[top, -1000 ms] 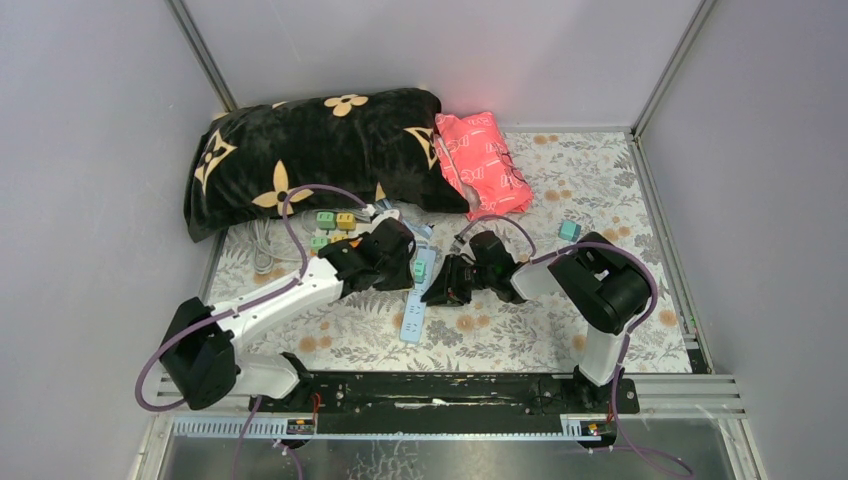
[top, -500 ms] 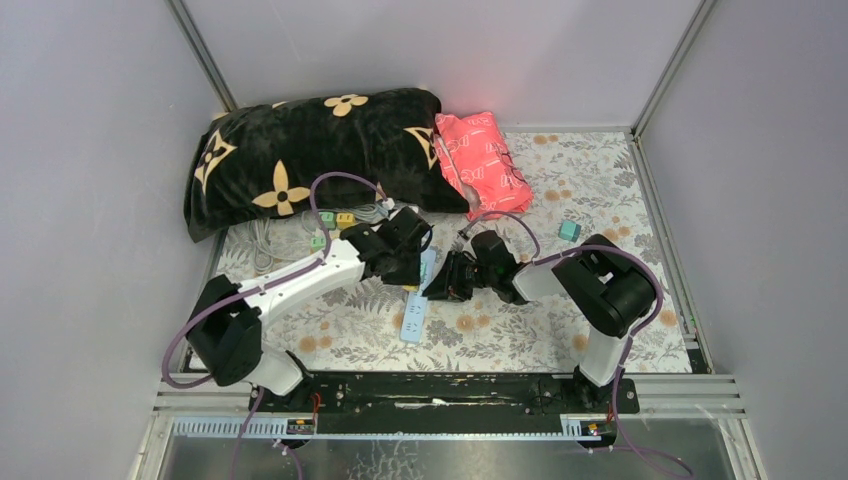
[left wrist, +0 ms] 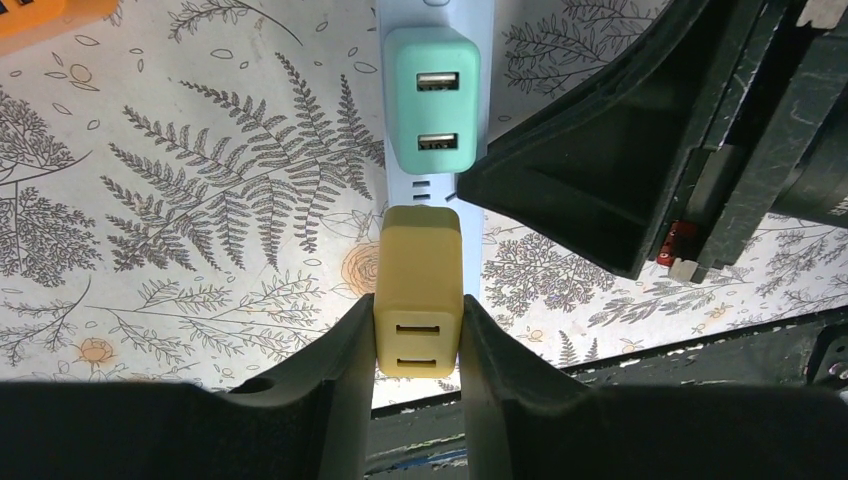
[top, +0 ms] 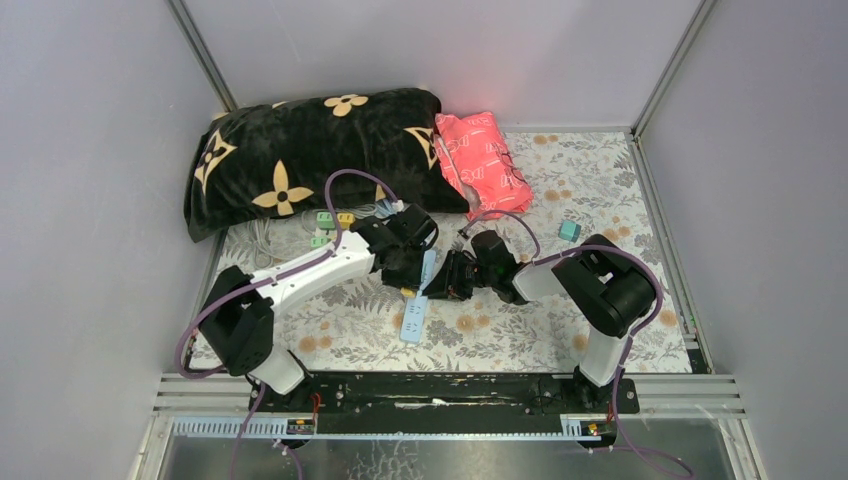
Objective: Insert the plug
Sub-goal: Insert the plug into the socket.
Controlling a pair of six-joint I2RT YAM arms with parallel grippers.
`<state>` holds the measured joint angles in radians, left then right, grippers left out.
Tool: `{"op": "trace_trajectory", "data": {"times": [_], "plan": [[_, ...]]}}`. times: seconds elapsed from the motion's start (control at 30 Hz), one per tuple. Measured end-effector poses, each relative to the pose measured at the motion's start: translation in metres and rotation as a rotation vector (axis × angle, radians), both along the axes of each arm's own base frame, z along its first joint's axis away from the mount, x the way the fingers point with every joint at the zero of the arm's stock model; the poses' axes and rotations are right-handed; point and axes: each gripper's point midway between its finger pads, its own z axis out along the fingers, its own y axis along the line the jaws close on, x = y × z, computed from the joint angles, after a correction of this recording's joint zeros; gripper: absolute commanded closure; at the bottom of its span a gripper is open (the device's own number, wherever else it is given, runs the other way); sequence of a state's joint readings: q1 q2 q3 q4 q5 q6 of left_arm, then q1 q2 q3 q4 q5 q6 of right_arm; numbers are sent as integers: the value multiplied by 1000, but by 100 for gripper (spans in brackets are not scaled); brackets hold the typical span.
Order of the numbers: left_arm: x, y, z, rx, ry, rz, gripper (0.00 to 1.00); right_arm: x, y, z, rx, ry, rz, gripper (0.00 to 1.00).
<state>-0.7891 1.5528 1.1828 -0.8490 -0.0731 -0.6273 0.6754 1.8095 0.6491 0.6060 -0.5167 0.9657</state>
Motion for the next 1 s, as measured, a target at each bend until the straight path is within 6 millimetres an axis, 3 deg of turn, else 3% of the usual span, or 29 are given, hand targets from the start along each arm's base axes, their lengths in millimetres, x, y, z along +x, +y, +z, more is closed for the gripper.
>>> {"op": "trace_trajectory", "data": {"times": [0.37, 1.0], "plan": [[-4, 0, -20, 43, 59, -26, 100, 0, 0, 0, 2, -3, 1, 66], [5, -7, -20, 45, 54, -37, 100, 0, 1, -1, 4, -2, 3, 66]]}}
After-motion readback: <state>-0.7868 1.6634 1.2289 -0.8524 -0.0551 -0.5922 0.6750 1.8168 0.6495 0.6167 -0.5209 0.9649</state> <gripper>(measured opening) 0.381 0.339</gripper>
